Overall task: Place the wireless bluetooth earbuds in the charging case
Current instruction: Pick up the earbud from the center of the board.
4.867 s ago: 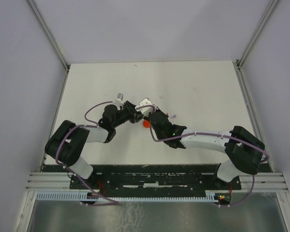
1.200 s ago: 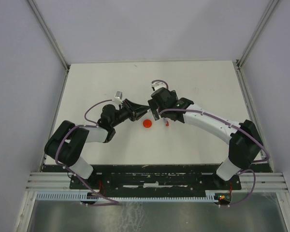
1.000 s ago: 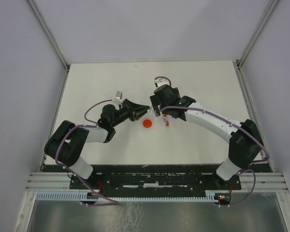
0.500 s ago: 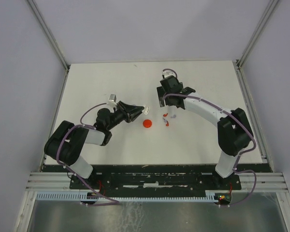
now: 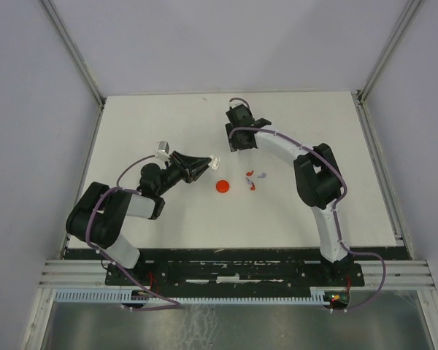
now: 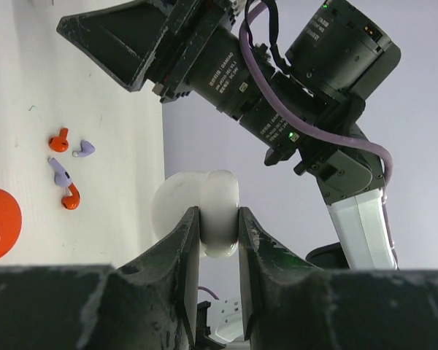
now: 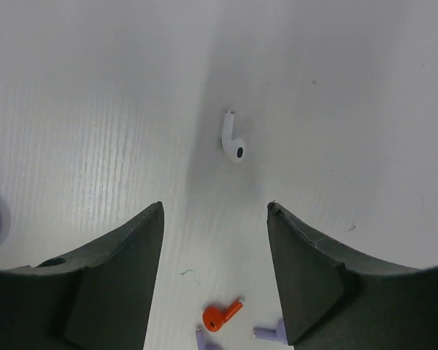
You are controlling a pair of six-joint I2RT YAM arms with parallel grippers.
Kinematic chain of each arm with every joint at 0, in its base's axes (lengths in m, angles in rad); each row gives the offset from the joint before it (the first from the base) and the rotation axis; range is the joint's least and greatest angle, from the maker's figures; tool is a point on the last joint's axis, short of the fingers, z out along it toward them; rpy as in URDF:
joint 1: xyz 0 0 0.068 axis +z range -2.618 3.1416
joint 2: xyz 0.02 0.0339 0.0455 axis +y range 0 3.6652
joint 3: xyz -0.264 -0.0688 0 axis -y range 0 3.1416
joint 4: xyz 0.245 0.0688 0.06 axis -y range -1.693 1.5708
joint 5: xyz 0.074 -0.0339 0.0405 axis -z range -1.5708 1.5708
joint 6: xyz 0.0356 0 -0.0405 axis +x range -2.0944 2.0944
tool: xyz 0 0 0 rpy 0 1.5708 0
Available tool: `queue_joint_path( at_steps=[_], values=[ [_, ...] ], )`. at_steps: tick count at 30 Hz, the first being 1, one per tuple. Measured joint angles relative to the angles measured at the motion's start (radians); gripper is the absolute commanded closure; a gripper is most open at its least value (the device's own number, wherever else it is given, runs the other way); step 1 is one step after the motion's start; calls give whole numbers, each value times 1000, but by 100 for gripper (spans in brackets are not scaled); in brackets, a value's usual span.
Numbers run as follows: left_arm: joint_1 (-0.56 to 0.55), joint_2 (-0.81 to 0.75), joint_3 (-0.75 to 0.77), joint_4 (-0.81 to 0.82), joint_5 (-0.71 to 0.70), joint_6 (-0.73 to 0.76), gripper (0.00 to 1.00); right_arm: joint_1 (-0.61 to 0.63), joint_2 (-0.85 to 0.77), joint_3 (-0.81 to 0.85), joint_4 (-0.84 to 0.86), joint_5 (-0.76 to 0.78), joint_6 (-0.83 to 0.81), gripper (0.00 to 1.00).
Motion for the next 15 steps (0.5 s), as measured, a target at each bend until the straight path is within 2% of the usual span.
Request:
queue_joint_path(
  at_steps=[5, 15],
  values=[
    [17, -3, -4, 3, 10, 0, 97, -9, 63, 72, -11, 1, 2, 38],
    [28, -3, -8, 7, 16, -3, 97, -20, 120, 90, -13, 8, 15, 41]
  ],
)
